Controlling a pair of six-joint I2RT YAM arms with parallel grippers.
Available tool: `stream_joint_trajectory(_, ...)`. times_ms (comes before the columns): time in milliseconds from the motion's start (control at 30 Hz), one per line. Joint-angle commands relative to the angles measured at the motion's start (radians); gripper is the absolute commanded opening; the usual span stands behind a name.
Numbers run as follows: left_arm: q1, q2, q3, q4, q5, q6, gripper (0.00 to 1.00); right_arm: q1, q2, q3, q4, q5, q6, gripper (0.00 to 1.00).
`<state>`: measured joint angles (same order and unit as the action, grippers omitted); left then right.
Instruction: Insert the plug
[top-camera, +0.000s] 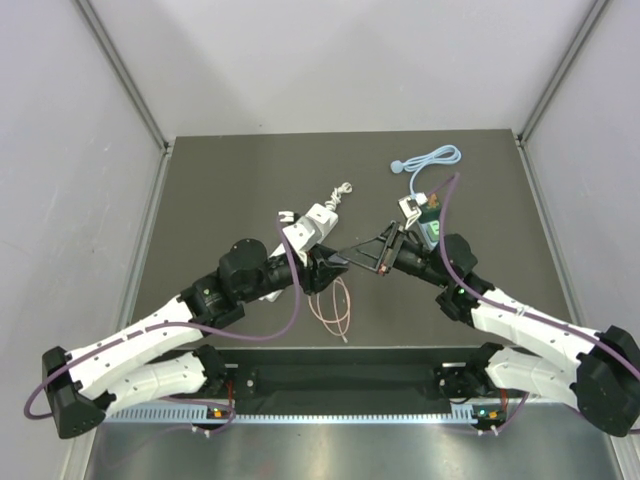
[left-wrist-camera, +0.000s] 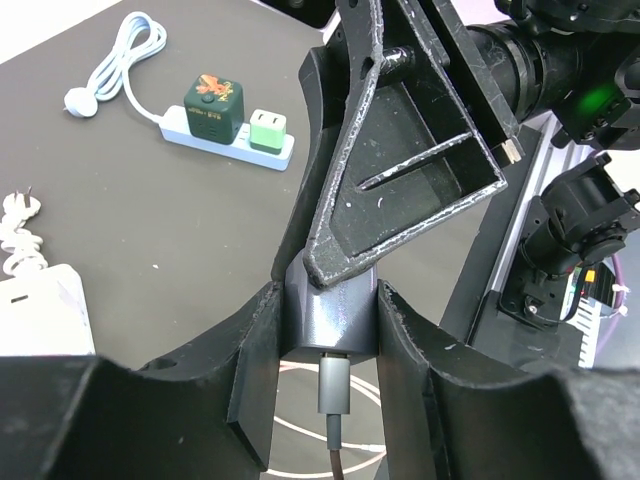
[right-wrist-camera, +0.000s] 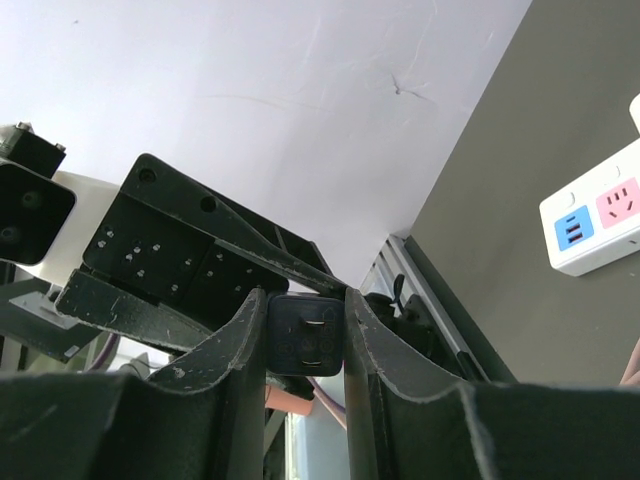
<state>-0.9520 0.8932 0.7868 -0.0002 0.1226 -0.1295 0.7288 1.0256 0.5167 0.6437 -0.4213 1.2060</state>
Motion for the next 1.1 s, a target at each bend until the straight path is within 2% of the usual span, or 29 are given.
stream_joint_trajectory(0,0.004,-0.037,-0.004,0.045,-0.026,-0.005,0.42,0.006,-0.045,-0.001,0.096,-0.025,0.006,0.00)
stream_joint_trajectory(67,0.004,-0.030,-0.001,0.046,-0.014,0.001,0.37,0.006,-0.045,-0.003,0.094,-0.022,0.004,0.00)
stream_joint_trajectory(100,0.004,-0.027,0.000,0.042,-0.006,0.004,0.23,0.006,-0.047,-0.003,0.094,-0.020,0.003,0.00)
stream_joint_trajectory(167,0.004,-0.007,0.017,0.026,0.008,0.011,0.07,0.006,-0.044,-0.004,0.096,-0.016,0.004,0.00)
stream_joint_trajectory(200,0.004,0.009,0.023,0.019,0.008,0.010,0.00,0.006,-0.042,-0.004,0.097,-0.010,0.004,0.03)
stream_joint_trajectory(233,0.004,0.013,0.032,0.008,0.006,0.004,0.00,0.006,-0.041,-0.004,0.093,-0.004,0.007,0.13)
stream_joint_trajectory(300,0.004,0.027,0.034,0.008,-0.008,-0.002,0.00,0.006,-0.044,-0.001,0.067,0.006,0.003,0.25)
stream_joint_trajectory(333,0.004,0.030,0.035,0.008,-0.011,-0.013,0.00,0.004,-0.051,0.000,0.054,0.006,-0.011,0.38)
stream_joint_trajectory(367,0.004,0.035,0.038,0.008,-0.014,-0.019,0.00,0.004,-0.056,0.008,0.036,0.007,-0.022,0.42)
stream_joint_trajectory(400,0.004,0.038,0.040,0.008,-0.024,-0.025,0.00,0.004,-0.064,0.012,-0.007,0.013,-0.037,0.46)
stream_joint_trajectory(433,0.004,0.041,0.049,0.005,-0.032,-0.041,0.00,0.003,-0.085,0.019,-0.041,0.021,-0.069,0.57)
stream_joint_trajectory(500,0.004,0.047,0.060,-0.040,-0.050,-0.058,0.00,0.004,-0.117,0.031,-0.105,0.065,-0.101,0.69)
stream_joint_trajectory(533,0.004,0.050,0.075,-0.056,-0.060,-0.074,0.00,0.003,-0.151,0.035,-0.180,0.082,-0.135,0.78)
stream_joint_trajectory(600,0.004,0.055,0.091,-0.107,-0.089,-0.093,0.00,0.001,-0.183,0.058,-0.258,0.134,-0.170,0.89)
stream_joint_trajectory(633,0.004,0.058,0.106,-0.128,-0.113,-0.111,0.00,0.000,-0.214,0.068,-0.333,0.153,-0.207,0.99)
stream_joint_trajectory(767,0.004,0.052,0.134,-0.196,-0.205,-0.179,0.00,-0.003,-0.278,0.132,-0.518,0.243,-0.281,1.00)
stream_joint_trajectory(933,0.006,0.052,0.201,-0.363,-0.354,-0.315,0.00,-0.003,-0.355,0.183,-0.725,0.372,-0.355,1.00)
stream_joint_trajectory(1067,0.010,0.065,0.268,-0.535,-0.576,-0.493,0.00,-0.005,-0.372,0.268,-0.938,0.516,-0.387,0.99)
